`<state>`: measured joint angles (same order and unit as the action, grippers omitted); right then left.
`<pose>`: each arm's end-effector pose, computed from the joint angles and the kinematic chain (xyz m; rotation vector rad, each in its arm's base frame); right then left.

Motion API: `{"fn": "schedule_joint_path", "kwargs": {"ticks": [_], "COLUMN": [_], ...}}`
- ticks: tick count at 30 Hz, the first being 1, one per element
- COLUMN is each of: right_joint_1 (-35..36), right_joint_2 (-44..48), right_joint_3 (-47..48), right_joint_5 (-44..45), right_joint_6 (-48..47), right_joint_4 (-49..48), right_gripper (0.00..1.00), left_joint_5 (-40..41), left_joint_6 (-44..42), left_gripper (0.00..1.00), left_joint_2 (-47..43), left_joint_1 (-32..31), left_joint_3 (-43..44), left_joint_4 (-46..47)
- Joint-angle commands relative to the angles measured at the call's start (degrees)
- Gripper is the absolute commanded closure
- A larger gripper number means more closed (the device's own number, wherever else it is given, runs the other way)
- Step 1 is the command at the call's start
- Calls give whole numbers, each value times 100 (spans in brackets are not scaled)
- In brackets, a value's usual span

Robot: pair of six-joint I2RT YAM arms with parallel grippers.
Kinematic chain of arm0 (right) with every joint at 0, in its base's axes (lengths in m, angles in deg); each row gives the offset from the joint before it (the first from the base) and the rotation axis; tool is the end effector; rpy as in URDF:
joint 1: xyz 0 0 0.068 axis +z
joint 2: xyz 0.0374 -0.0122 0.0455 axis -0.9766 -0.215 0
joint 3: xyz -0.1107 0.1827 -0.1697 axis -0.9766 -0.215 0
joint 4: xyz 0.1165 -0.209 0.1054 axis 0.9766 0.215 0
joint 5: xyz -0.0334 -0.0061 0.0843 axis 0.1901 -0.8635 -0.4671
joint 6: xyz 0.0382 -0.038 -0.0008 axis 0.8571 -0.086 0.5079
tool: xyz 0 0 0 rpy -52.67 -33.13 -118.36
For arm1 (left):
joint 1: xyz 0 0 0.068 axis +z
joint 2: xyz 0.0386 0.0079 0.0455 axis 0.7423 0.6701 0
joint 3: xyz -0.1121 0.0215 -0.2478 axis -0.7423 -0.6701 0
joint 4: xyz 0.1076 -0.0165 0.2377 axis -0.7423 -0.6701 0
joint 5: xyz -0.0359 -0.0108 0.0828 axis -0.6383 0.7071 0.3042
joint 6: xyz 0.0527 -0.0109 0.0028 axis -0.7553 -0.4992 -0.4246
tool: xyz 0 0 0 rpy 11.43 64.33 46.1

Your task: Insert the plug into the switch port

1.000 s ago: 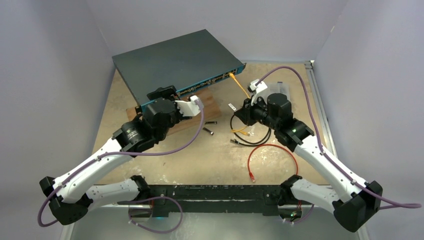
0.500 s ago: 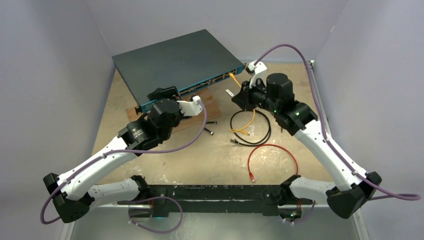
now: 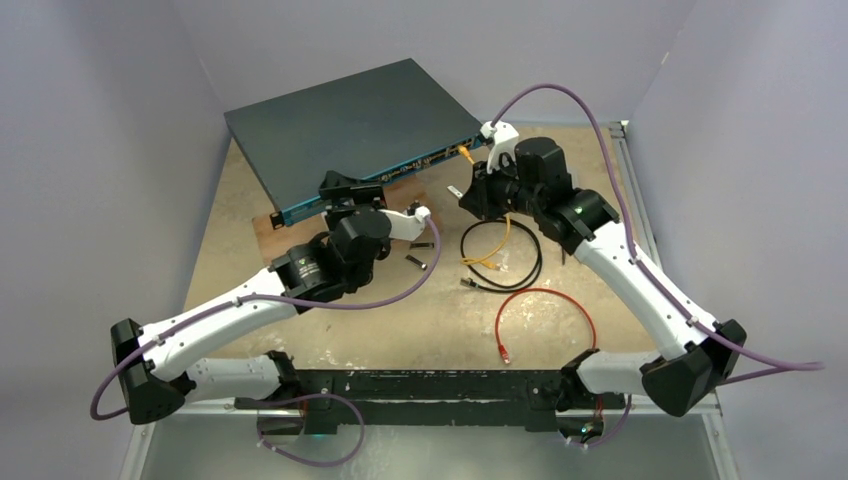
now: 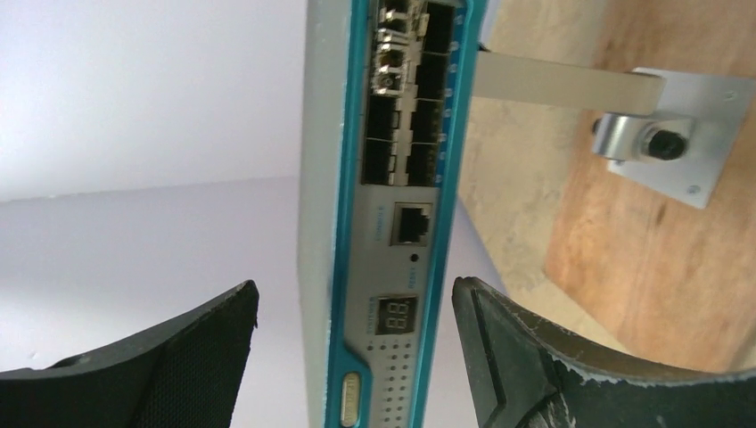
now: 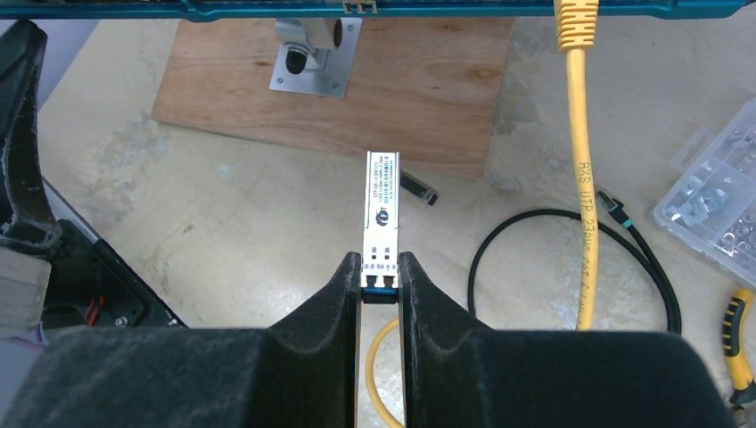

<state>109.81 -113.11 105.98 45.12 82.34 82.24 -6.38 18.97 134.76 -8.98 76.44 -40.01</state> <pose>0.2342 0.1548 0.3924 -0.5096 2.0358 0.6300 0.1553 -0.1835 0.3647 1.1919 1.5207 0.9955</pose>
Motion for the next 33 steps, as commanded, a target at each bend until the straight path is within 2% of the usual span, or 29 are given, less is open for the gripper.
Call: {"fn": "schedule_joint_path", "kwargs": {"ticks": [1,4,10,15,19,21,29,33], "right_joint_1": [11,3,-30,-41,-49,-50,-50,-50], "right_joint_2": [-70,-175,-404,-417,-410,-381,-339,-238], "right_joint_3": [152,285,494,559,665,704,749,657], "right_joint_5": [126,206,194,174,217,286,333,349], "right_joint_6": [52,5,-72,-81,-73,-58,-15,72], "right_joint_4": [-26,49,16,-139,-93,-59,-218,-443], "right_gripper": [100,100,100,100,100,100,100,100], "left_joint_5": [658,705,785,877,900,864,831,883], "left_joint_6": [-1394,-1923,-2222,-2448,-2649,-2623,-2595,-2563], "left_gripper": [21,22,25,32,42,50,68,70], "left_joint_2": [-173,-222,-84,60,97,100,-90,-183], "left_joint_1": [-11,-6,8,133,268,320,373,368], "left_joint_3": [-379,-632,-759,-835,-887,-901,-1453,-1576], "left_joint_4": [1528,2073,2327,2829,3227,3248,3350,3355]}}
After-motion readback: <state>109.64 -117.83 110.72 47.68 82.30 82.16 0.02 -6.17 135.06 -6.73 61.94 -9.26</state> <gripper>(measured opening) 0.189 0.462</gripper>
